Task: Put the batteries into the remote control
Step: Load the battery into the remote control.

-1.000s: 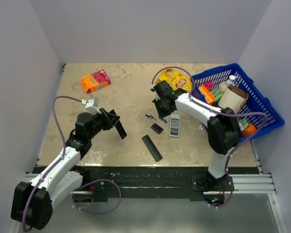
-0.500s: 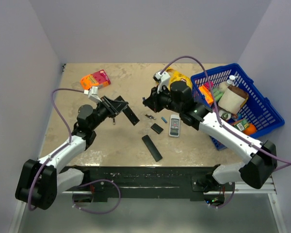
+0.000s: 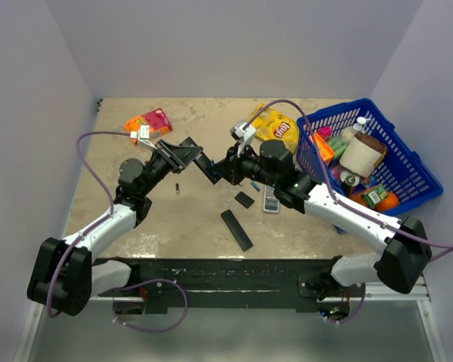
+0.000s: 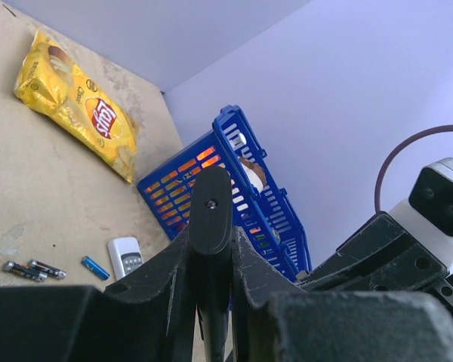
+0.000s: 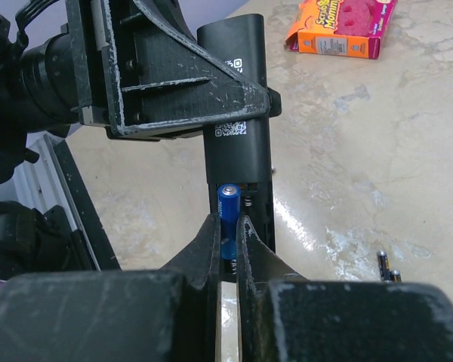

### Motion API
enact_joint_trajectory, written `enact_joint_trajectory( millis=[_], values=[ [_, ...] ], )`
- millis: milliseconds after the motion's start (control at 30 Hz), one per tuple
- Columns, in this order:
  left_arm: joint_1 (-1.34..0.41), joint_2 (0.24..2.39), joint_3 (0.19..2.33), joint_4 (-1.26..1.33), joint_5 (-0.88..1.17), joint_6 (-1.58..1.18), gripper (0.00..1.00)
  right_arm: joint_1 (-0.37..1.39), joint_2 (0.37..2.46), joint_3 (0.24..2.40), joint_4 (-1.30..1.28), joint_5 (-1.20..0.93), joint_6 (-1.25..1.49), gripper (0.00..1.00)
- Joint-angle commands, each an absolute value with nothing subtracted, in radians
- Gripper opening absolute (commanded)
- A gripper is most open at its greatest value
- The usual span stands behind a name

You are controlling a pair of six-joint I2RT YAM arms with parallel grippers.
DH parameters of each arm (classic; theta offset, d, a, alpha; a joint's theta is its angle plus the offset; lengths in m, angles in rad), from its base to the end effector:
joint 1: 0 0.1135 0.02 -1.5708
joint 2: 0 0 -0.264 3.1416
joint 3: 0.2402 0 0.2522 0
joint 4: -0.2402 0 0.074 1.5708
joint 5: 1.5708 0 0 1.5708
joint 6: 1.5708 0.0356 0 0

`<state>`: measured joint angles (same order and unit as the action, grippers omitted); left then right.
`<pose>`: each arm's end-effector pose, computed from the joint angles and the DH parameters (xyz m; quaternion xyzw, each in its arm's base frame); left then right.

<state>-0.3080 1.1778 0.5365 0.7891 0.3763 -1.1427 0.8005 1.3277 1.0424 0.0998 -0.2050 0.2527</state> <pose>0.2410 -0.0904 0.2747 -0.1305 0.6438 -0.5850 0.4757 0.2144 0.2314 0.3383 -0.2700 0.7193 0.3873 0.5096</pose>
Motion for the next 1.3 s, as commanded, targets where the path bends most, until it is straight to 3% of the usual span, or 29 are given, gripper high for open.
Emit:
enact_joint_trajectory(
  millis=[0, 733, 1267],
  values=[
    [-0.310, 1.161, 0.574, 0.873, 0.394, -1.151, 0.00, 0.813, 1.338, 1.051, 0.192, -0.230, 0.267, 0.00],
    [-0.310, 1.143, 0.568, 0.902, 0.417, -1.143, 0.00, 0.834, 1.356, 1.020, 0.150, -0.167, 0.216, 0.00],
    [-0.310, 1.149, 0.563, 0.923, 0.408, -1.141, 0.00, 0.838, 1.381, 1.035, 0.071, -0.229, 0.180, 0.09]
  ],
)
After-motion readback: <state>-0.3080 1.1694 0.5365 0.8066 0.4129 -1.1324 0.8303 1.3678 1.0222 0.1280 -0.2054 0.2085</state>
